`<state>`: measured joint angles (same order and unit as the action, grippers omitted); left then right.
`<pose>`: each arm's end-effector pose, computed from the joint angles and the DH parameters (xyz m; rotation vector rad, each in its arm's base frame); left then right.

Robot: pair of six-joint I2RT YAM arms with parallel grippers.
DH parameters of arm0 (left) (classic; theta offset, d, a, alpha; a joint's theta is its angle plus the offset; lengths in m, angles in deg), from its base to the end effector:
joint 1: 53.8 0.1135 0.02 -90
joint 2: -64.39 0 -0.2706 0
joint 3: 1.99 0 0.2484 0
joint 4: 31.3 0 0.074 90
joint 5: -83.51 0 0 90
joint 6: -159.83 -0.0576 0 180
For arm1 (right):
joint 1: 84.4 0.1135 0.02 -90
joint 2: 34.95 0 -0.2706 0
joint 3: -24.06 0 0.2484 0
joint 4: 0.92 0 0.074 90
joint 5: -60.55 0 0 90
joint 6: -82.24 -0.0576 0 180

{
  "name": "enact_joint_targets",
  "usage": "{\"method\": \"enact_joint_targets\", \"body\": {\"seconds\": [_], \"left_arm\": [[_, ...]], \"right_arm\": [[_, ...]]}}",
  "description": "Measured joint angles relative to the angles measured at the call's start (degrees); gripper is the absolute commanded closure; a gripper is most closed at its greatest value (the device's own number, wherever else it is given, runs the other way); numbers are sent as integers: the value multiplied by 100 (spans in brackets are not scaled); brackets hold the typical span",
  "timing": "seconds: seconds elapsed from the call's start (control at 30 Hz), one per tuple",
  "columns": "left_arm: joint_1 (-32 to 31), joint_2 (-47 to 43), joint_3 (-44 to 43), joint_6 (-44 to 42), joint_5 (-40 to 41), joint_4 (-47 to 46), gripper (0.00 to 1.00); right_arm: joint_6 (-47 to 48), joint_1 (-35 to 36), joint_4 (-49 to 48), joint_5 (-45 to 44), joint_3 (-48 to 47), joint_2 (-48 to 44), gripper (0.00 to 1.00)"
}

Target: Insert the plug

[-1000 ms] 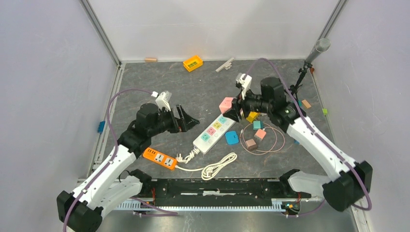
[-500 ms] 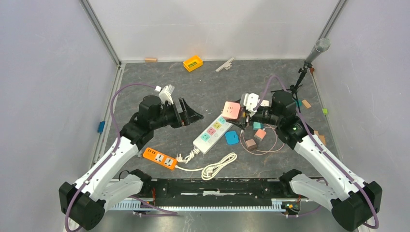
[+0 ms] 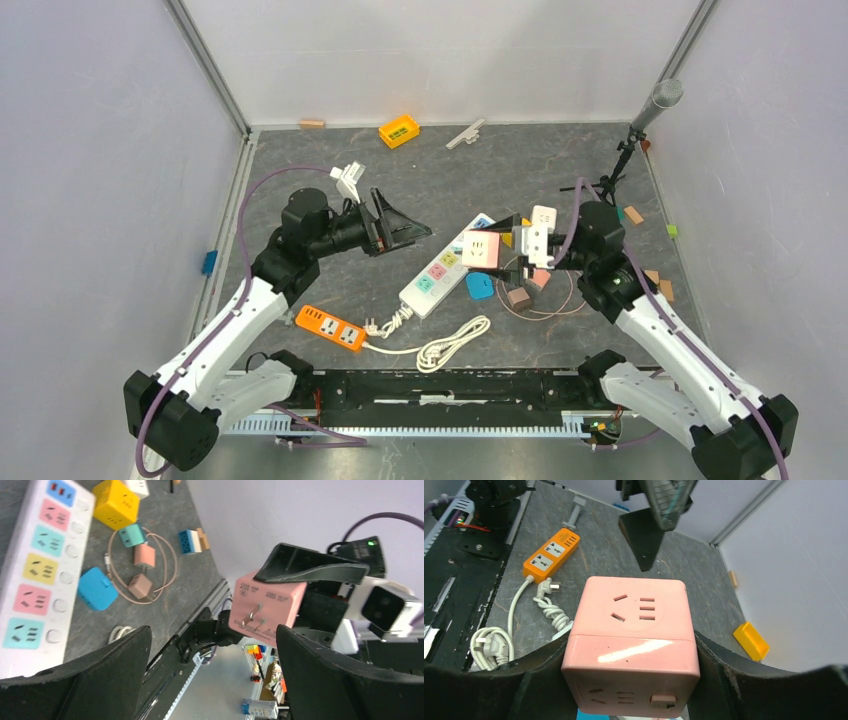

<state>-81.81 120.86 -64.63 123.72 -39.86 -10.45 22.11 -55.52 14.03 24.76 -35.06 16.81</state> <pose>0.1931 -0.1386 0.3348 0.0031 2.0733 -1.4790 0.1575 0.1402 0.3436 -1.3739 1.0161 0.7863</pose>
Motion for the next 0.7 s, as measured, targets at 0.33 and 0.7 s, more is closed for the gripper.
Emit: {"method": "enact_joint_targets", "body": {"seconds": [0.33, 0.7], "left_arm": [[2, 31, 162, 588, -916, -1303, 0], [-157, 487, 164, 1062, -1539, -2033, 0]], "right_arm": [[2, 39, -356, 597, 166, -227, 100], [-50, 350, -413, 544, 35, 122, 100]]}}
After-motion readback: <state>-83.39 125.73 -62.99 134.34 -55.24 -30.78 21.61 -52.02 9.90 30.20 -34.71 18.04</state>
